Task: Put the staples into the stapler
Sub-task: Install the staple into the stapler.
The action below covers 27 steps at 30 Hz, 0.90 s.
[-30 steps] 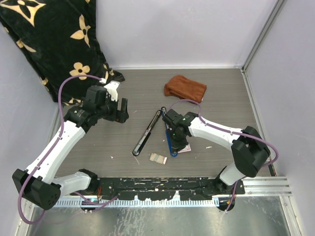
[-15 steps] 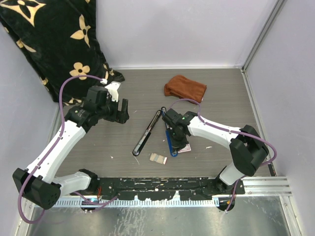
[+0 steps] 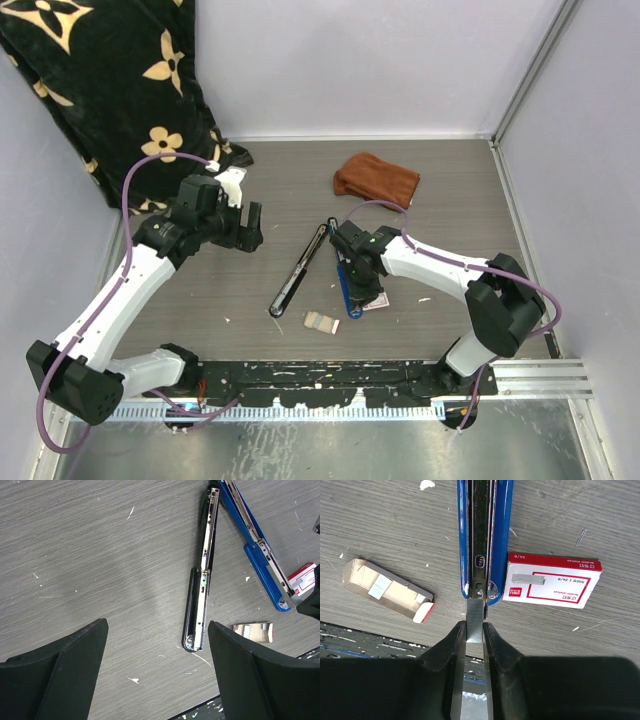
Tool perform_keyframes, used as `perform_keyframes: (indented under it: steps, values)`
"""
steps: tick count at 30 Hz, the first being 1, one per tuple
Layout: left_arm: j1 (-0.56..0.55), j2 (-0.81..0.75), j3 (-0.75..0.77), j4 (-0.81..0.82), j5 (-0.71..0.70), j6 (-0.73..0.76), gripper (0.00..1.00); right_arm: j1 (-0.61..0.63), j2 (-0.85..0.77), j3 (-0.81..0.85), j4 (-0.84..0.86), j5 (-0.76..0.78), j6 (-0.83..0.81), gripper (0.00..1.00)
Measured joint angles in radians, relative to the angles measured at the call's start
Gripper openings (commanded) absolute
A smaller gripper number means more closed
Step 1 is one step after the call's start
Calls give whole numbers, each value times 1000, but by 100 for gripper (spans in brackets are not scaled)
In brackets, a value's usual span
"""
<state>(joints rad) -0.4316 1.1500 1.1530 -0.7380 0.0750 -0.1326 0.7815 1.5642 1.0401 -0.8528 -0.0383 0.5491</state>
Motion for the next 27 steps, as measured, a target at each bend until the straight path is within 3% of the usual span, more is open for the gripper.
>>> perform_keyframes:
  steps: [27]
  values:
    - [-14,0,0,-1,-8,14,84,-11,0,23,-9,23,2,24]
